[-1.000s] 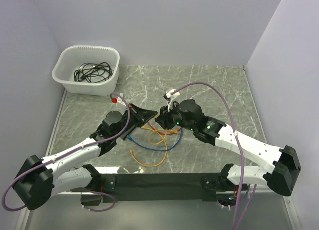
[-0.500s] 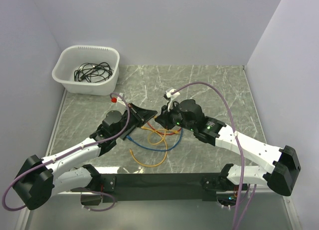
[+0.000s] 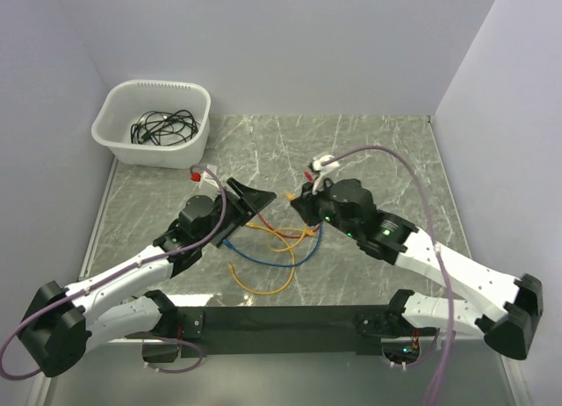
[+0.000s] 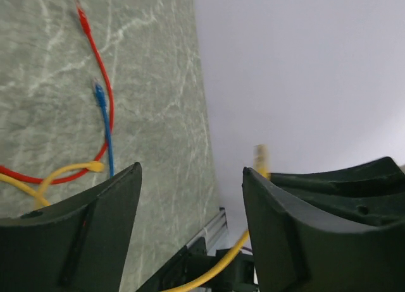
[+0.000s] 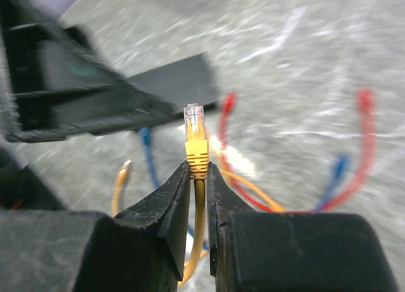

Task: Insert the plug into the switch port

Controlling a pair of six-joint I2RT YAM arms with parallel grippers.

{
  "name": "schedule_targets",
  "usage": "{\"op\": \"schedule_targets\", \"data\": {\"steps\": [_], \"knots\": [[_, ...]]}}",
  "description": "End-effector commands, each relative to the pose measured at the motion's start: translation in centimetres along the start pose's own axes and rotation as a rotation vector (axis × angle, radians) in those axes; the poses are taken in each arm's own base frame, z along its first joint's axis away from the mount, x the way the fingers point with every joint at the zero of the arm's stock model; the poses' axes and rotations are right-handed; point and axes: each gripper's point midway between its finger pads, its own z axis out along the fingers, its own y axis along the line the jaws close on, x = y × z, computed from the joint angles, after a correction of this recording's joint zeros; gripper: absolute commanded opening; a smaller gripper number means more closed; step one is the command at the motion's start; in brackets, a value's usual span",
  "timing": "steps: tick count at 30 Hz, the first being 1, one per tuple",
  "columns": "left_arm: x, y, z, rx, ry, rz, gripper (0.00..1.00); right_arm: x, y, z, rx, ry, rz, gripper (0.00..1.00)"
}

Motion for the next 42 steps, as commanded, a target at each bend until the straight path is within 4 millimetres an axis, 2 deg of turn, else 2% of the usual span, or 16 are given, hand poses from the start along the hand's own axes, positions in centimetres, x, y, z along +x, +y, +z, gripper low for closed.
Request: {"op": "schedule_targets", "data": {"steps": [1,3,6,10,11,13,14,15,16,18,19,21,23,30,38,42], "knots": [[-2.3,-0.3,-0.7,-0.051,-0.099,0.063,0.71,-3.0,-4.2,-3.3,0.205,-0.112,-0.001,0.00],[-3.2,-0.1,-1.2,-0.076,-0.138,0.079,0.76,-4.0,-6.1,-5.3,0.309,-0.143,-0.006,0.00],[-4.2,0.6,-2.0,-0.125,-0.189,0.103,0.81,-5.5,-7.6,-7.3,0.417,-0.165,0.012,0.00],[-5.7,1.1,-3.2,-0.152,-0.239,0.136,0.86,-6.2,-7.9,-7.4,0.519,-0.132,-0.053,0.00],[-6.4,1.5,-3.5,-0.158,-0.258,0.152,0.87,-5.1,-7.9,-5.9,0.546,-0.077,-0.102,0.00],[-6.8,2.4,-3.5,-0.178,-0.254,0.172,0.88,-4.4,-7.2,-4.5,0.562,-0.018,-0.170,0.00],[-7.8,3.9,-3.6,-0.228,-0.270,0.179,0.87,-2.8,-6.7,-2.5,0.563,0.047,-0.209,0.00],[-8.3,4.6,-3.7,-0.247,-0.272,0.179,0.87,-2.3,-5.7,-1.2,0.524,0.066,-0.211,0.00],[-9.3,6.2,-3.9,-0.276,-0.273,0.166,0.85,-0.7,-4.2,0.6,0.471,0.111,-0.239,0.00],[-10.2,7.4,-3.9,-0.278,-0.273,0.145,0.84,0.6,-2.0,3.0,0.365,0.109,-0.225,0.00],[-10.3,8.5,-4.1,-0.292,-0.270,0.138,0.84,1.9,0.3,4.1,0.238,0.138,-0.211,0.00],[-11.7,9.6,-4.5,-0.303,-0.295,0.127,0.83,3.9,2.2,5.9,0.145,0.153,-0.187,0.00],[-12.6,11.2,-5.0,-0.339,-0.316,0.127,0.83,5.8,3.6,7.0,0.074,0.189,-0.183,0.00],[-15.2,14.8,-5.8,-0.389,-0.354,0.106,0.81,9.1,7.0,9.6,-0.092,0.221,-0.122,0.00],[-16.8,17.6,-5.8,-0.382,-0.351,0.092,0.79,11.9,7.1,12.0,-0.060,0.219,-0.032,0.00],[-17.1,18.5,-5.8,-0.408,-0.356,0.112,0.79,14.5,7.4,13.2,-0.054,0.253,-0.026,0.00]]}}
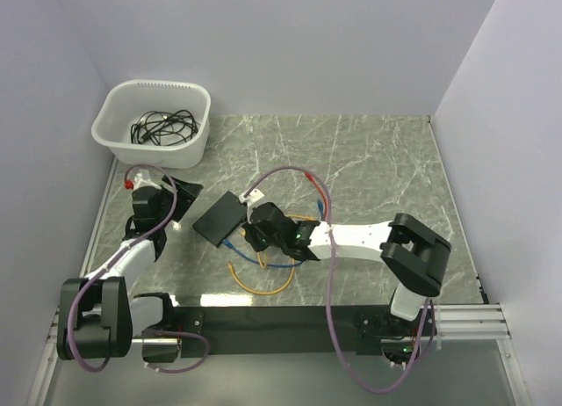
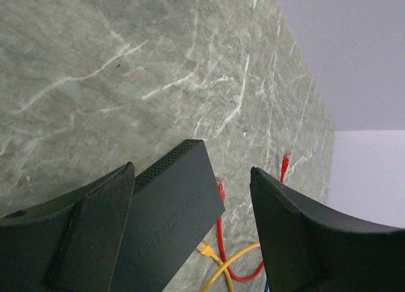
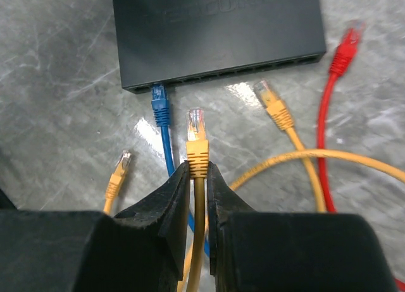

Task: Insert the plug into the switch port

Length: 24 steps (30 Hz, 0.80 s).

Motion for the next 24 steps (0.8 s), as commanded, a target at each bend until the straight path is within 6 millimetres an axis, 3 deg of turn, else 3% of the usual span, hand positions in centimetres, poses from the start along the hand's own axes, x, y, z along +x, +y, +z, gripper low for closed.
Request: {"op": "schedule_targets", "data": {"steps": [1,6,24], "knots": [[-0.6,-1.2,0.4,0.073,-0.016,0.058,0.79,0.0,1.4,1.3,-0.015,-0.044,0.029,0.00],[0.1,-0.5,1.1,0.077,0.013,0.054,0.77,1.2,1.7,2.8,0.011,-0.025,0.013,0.00],[2.0,1.1,2.7,0.080,0.099,0.056,0.74,3.5,-0.3,4.4,0.093,-0.108,0.094,0.00]]}}
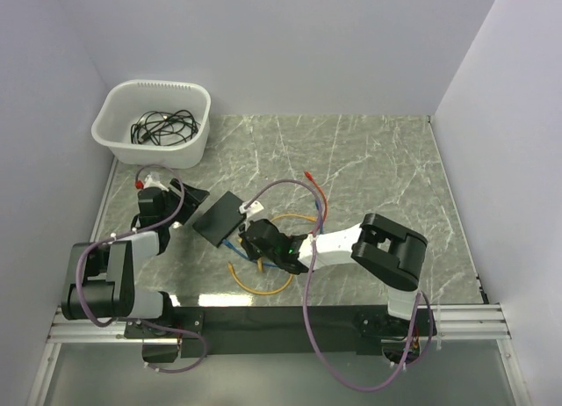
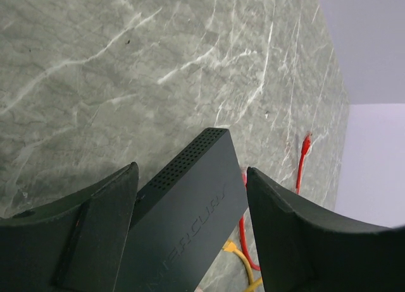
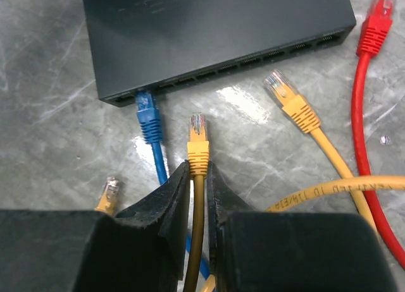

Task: Insert the plug into the switch port

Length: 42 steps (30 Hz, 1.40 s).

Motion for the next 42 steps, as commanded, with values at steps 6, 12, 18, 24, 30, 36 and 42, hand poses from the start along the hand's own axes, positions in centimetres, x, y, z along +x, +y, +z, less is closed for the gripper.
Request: {"op": "schedule_targets", "data": {"steps": [6,12,18,24,30,36,42], "knots": [[-0.2,-1.1,0.5,0.069,0.008,0.037,0.73,0.3,-0.4,0.5,0.010,-0.088,0.039,0.00],[0.2,-0.6,0.6,0.061,0.019,0.033,0.73,0.6,0.1,0.8,-0.010,-0.122,0.032,0.00],[0.9,-0.2,0.9,0.072,0.040,0.021,0.72,1.0,0.7,1.5,-0.013,-0.119,0.016,0.00],[1.5,0.2,1.0,0.076,0.061,0.016,0.71,0.8,0.5,1.7,0.005,-0.128,0.011,0.00],[1.6,0.2,1.1,0.079,0.066,0.022,0.70,0.3,-0.2,1.9,0.050,-0.152,0.016,0.00],[1.8,0.3,1.3,0.083,0.078,0.020,0.69,-0.4,-0.2,1.8,0.059,-0.176,0.022,0.00],[1.9,0.0,1.4,0.094,0.083,0.021,0.68,-0.4,-0.2,2.2,0.062,-0.170,0.014,0.00]]}}
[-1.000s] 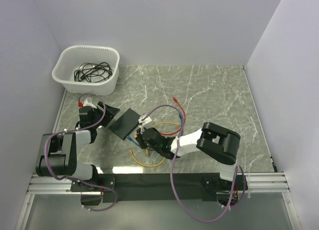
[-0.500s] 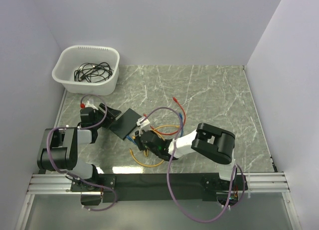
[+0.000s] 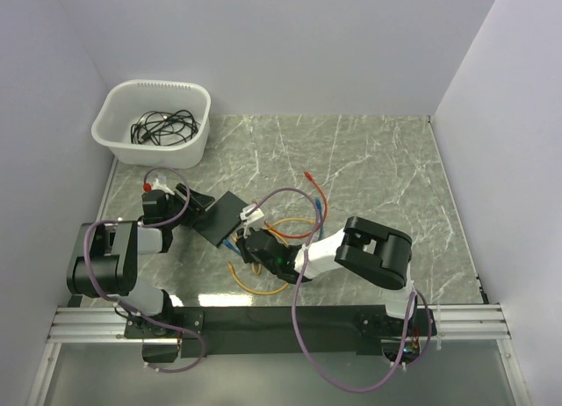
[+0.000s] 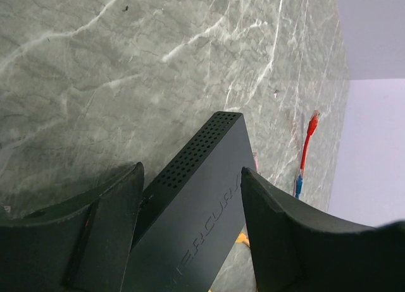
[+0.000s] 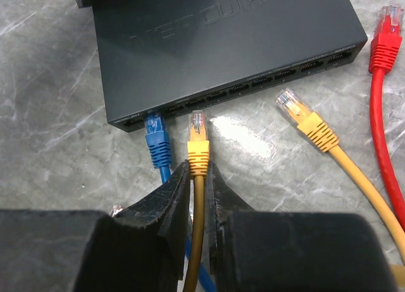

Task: Insert the plug into the switch port

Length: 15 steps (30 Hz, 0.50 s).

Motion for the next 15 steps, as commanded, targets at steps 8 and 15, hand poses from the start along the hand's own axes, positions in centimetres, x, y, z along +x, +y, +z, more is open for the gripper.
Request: {"op": "schedule_targets", "data": {"steps": [8,15], "knots": [[-0.4,-1.1,0.2,0.056,-0.005,0.034,0.68,-0.9,-0.4,0.9,0.049,-0.035,-0.023,0.00],[-0.1,-1.0,0.5,0.052,0.004,0.034,0.67,-1.5,-0.3,1.1,0.060,-0.048,-0.041,0.00]]}}
